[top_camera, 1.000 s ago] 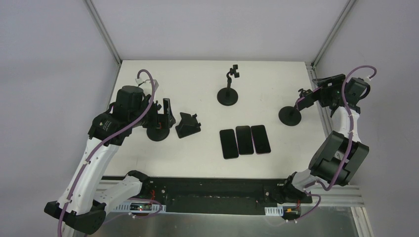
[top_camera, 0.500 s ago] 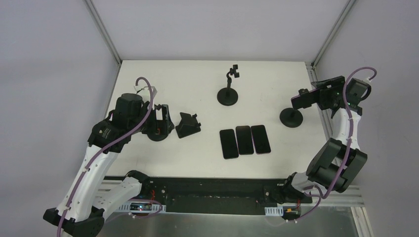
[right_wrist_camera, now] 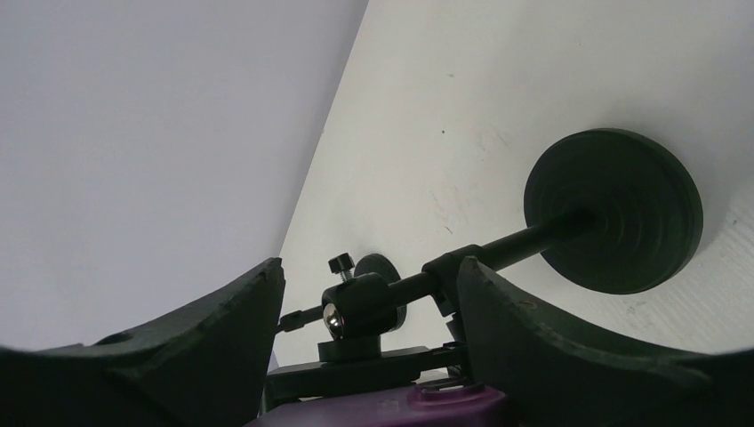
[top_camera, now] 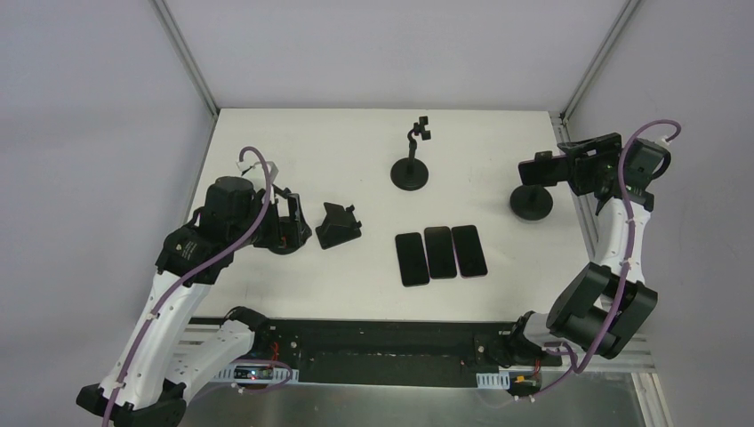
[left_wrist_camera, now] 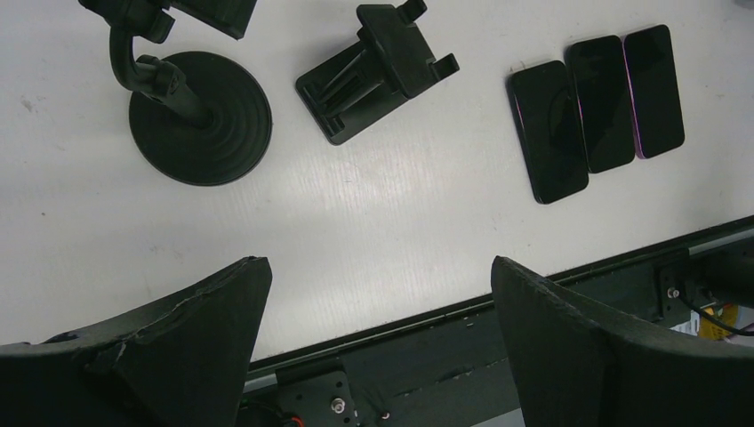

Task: Remove the phone from the phone stand
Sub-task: Pick up the phone stand with the phone at the center of the board, then place the phone stand with the phone at the center of the board.

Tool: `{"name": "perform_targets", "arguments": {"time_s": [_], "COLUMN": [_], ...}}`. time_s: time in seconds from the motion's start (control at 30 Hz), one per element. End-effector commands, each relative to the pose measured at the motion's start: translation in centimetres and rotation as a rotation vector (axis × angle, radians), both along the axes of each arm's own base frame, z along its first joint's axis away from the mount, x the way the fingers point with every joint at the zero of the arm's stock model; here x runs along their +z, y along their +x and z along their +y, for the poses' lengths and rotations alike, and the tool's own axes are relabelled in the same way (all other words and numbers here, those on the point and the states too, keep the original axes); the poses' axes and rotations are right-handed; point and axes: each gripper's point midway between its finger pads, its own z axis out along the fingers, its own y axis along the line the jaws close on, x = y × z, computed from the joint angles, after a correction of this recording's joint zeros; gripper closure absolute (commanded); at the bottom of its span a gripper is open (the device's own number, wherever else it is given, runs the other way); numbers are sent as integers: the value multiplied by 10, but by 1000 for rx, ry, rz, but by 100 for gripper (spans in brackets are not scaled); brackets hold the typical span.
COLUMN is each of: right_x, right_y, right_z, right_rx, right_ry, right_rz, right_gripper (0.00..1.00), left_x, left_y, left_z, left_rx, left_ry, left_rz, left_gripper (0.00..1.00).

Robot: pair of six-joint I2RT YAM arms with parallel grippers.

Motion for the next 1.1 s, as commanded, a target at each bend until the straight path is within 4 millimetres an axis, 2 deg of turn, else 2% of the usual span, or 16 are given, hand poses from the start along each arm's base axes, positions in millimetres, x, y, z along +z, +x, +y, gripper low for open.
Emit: {"name": "perform_targets", "arguments": {"time_s": [0.0,0.3,0.63,0.9,1.07], "right_x": [87,101,119,136,141], "right_y": [3,2,-5,-17,-31], "right_z": [18,39,62,105,142], "right_rx": [77,181,234,328,416], "right_ry": [-29,16,49,56,66], "right_rz": [-236,-336,-366,-359,-336], "right_gripper": [56,56,57,58,58], "left_x": [4,0,-4,-9,-10], "left_y": [6,7,11,13,14], "left_z": [1,-1,-4,-5,-5], "left_rx": [34,36,34,32,32], "left_ry": [-21,-30,-32,-28,-27], "left_rz": [-23,-15,2,6,3], "left_gripper": [1,1,1,1,1]}}
